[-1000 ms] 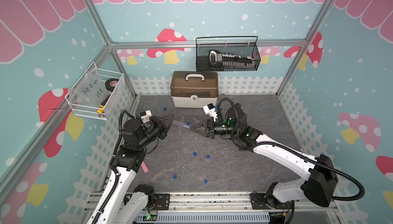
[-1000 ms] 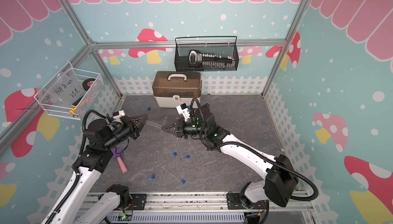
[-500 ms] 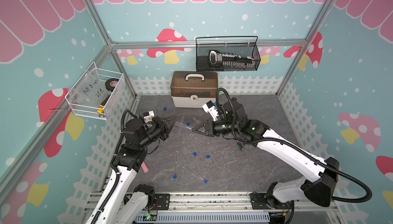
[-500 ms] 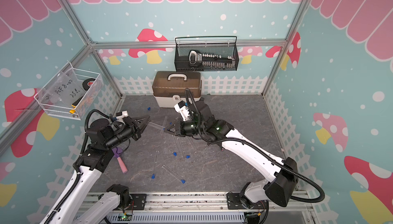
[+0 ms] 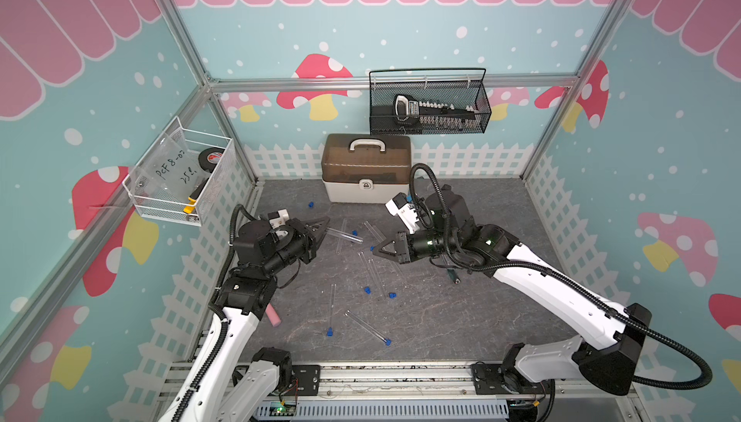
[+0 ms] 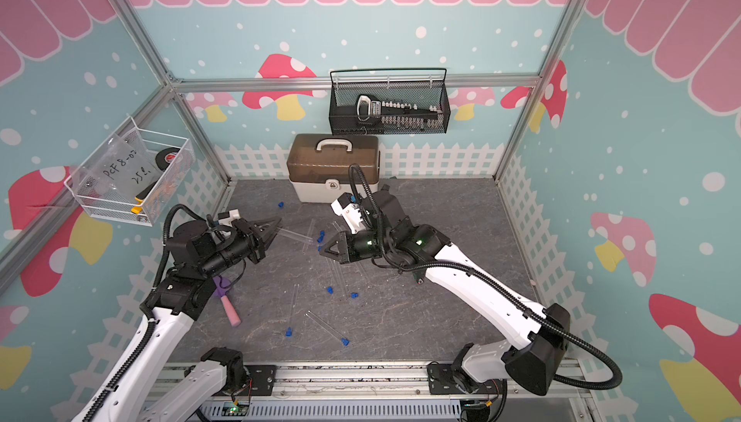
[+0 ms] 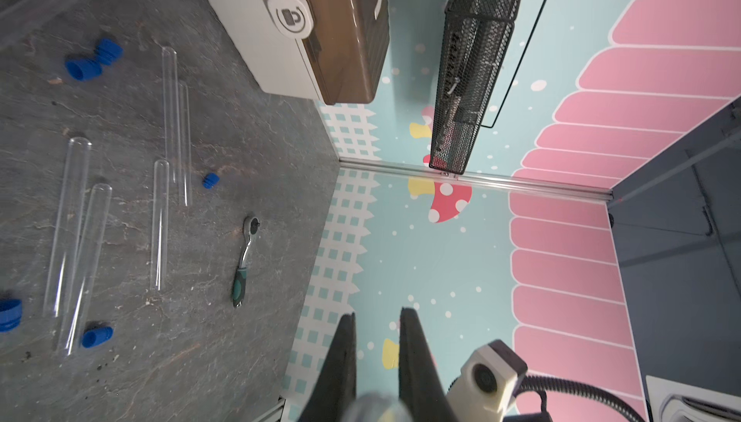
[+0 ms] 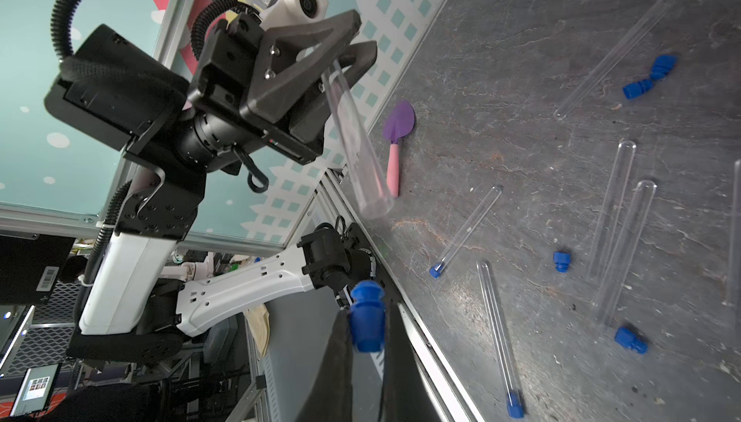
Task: Remove stoppers from test tubes
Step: Open the stopper on the test tube, then place the stopper at the center of the board, then place the test tube at the center of the board.
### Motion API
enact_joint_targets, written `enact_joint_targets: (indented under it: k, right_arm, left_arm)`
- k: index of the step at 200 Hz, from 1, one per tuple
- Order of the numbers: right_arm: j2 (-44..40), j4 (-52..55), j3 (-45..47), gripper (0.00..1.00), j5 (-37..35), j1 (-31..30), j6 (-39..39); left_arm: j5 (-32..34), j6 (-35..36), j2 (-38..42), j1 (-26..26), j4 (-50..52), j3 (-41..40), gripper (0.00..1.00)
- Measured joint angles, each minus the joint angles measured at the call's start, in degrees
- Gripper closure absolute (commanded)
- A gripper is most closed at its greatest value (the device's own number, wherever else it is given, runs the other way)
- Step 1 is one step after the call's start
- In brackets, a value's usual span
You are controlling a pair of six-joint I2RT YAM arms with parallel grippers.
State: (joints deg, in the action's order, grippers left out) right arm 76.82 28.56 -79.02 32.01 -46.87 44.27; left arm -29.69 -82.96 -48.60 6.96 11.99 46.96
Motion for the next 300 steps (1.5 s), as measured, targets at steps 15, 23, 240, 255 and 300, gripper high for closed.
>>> enact_joint_targets:
  k: [15,23,240,255,300]
  right_arm:
    - [-0.9,0.7,0.7,1.0,0.6,0.0,-1.0]
    - [-1.2,1.0,1.2,1.0,0.7,0.0,-1.2]
    - [17.9,-0.3,10.8,1.0,0.4,-6.2,-0.8]
    - [18.9,0.1,11.2,1.0,-0.2,-6.2,-1.1]
    - [22.8,2.5,11.5,0.98,-2.8,-6.2,-2.4]
  left_arm:
    - [0.4,0.1,-0.7,-0.4,0.0,0.0,1.0]
    - [0.4,0.1,-1.0,-0.5,0.0,0.0,1.0]
    - [5.7,20.3,-27.1,13.2,2.8,-16.3,1.0]
    - [5.7,20.3,-30.2,14.1,1.1,-16.2,1.0]
    - [5.0,20.4,-35.8,15.3,-2.6,-13.7,1.0]
